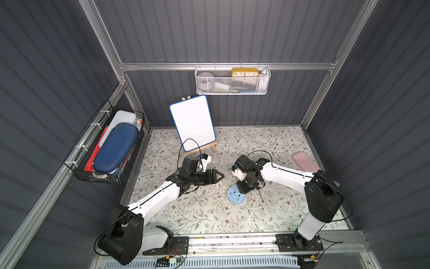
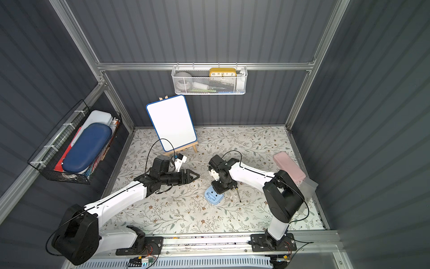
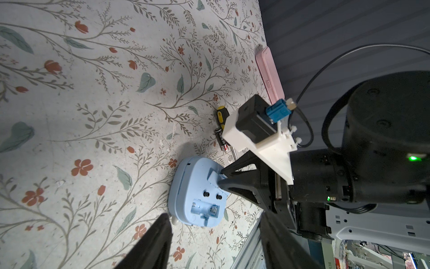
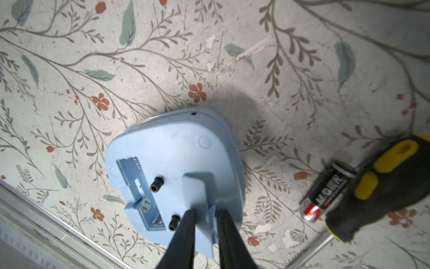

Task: Remove the battery from the alarm
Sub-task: Pick up the cover from the alarm.

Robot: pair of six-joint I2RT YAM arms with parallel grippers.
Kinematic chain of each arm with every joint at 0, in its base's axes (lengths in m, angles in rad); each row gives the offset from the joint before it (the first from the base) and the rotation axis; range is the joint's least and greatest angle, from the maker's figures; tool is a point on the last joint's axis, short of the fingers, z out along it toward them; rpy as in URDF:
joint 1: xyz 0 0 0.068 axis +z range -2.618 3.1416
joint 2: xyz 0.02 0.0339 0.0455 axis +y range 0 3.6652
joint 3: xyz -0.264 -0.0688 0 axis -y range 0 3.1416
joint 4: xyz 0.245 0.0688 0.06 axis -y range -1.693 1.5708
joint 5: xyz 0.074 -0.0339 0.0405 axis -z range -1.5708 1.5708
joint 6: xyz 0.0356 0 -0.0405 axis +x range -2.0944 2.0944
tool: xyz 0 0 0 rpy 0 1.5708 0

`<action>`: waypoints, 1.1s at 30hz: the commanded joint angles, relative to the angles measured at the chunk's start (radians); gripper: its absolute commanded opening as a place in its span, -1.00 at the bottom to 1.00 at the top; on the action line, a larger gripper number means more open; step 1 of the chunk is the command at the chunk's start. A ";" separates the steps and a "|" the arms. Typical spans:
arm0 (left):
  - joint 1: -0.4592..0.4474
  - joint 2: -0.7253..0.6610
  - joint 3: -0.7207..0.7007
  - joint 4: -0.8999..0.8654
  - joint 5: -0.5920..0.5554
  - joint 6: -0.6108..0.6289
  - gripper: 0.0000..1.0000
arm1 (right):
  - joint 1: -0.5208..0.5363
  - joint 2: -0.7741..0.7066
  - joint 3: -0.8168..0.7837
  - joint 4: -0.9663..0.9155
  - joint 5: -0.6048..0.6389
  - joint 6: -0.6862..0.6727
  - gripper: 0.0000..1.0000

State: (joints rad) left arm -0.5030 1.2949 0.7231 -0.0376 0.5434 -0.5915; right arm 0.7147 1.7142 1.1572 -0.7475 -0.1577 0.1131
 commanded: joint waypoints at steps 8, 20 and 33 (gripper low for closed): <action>0.007 0.009 -0.014 0.024 0.025 0.019 0.29 | -0.004 -0.028 -0.002 -0.008 -0.010 0.022 -0.74; 0.008 0.044 0.017 0.024 0.035 0.042 0.29 | -0.004 -0.062 -0.024 -0.009 -0.002 0.033 -0.86; 0.006 0.273 0.181 -0.044 -0.032 0.107 0.04 | -0.026 -0.208 -0.077 0.002 0.095 0.137 -0.93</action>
State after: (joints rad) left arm -0.5030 1.4982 0.8318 -0.0368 0.5415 -0.5423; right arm 0.6998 1.5620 1.1080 -0.7433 -0.1066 0.1967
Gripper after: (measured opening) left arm 0.537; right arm 0.055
